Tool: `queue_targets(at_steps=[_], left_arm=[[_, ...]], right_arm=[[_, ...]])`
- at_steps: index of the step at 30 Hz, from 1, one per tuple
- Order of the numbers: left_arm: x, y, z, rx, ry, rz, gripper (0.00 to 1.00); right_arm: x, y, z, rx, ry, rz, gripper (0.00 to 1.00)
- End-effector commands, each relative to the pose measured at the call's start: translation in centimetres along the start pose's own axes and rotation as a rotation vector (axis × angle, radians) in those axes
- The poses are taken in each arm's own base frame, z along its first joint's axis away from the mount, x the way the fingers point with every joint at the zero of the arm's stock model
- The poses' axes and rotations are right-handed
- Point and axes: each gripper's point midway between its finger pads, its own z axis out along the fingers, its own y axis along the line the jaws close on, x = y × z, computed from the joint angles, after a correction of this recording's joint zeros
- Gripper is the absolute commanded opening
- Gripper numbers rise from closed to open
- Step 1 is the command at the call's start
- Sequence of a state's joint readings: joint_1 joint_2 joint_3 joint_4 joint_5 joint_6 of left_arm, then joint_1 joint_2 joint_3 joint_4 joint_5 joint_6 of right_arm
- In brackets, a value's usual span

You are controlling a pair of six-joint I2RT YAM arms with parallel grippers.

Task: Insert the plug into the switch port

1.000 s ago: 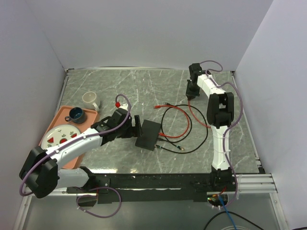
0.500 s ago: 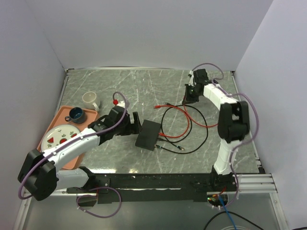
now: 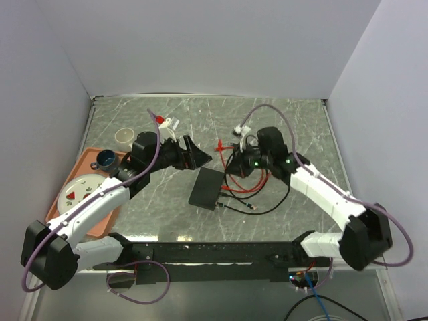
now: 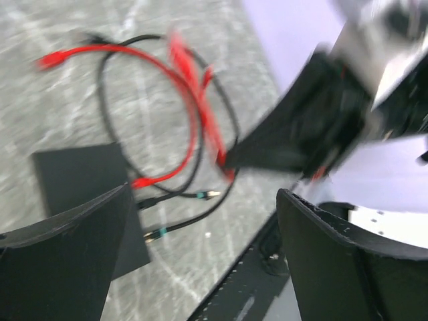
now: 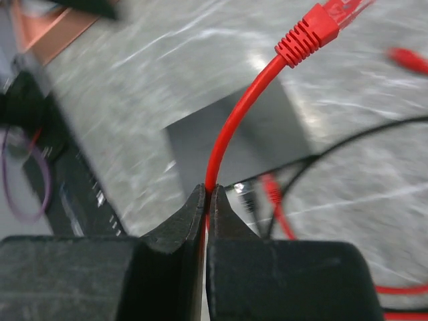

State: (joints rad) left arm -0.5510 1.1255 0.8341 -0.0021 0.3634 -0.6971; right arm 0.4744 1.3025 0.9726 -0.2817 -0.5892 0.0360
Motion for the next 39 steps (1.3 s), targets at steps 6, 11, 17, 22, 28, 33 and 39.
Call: queue_targets(at_steps=[6,11,17,22,28,33,39], left_arm=[[-2.2,-4.9,0.4,0.249,-0.009,0.019,0.88],[-1.6,-5.4,0.7,0.299,0.021,-0.003,0.83],[-1.0,-5.8,1.1,0.348,0.055,-0.021,0.64],[-0.7,-5.7,1.5,0.35,0.078,-0.023,0.49],[0.0,-5.5,2.0,0.371,0.103,-0.038,0.26],[0.0,-5.6,2.1,0.378,0.102,-0.051,0.01],[-1.1,-4.1,1.4,0.252,-0.017,-0.121,0.01]], right_arm=[[1.2,6.6,-3.1,-0.144,-0.13,-0.24,0.0],[2.4,8.1,-3.8,-0.21,-0.145,-0.268,0.0],[2.6,8.7,-3.9,-0.227,-0.132,-0.276,0.0],[2.6,9.4,-4.0,-0.259,-0.133,-0.299,0.0],[3.0,10.7,-4.1,-0.319,-0.127,-0.33,0.0],[3.3,10.0,-3.5,-0.276,-0.106,-0.319,0.0],[0.1,5.6,-4.1,0.048,-0.206,-0.207,0.76]])
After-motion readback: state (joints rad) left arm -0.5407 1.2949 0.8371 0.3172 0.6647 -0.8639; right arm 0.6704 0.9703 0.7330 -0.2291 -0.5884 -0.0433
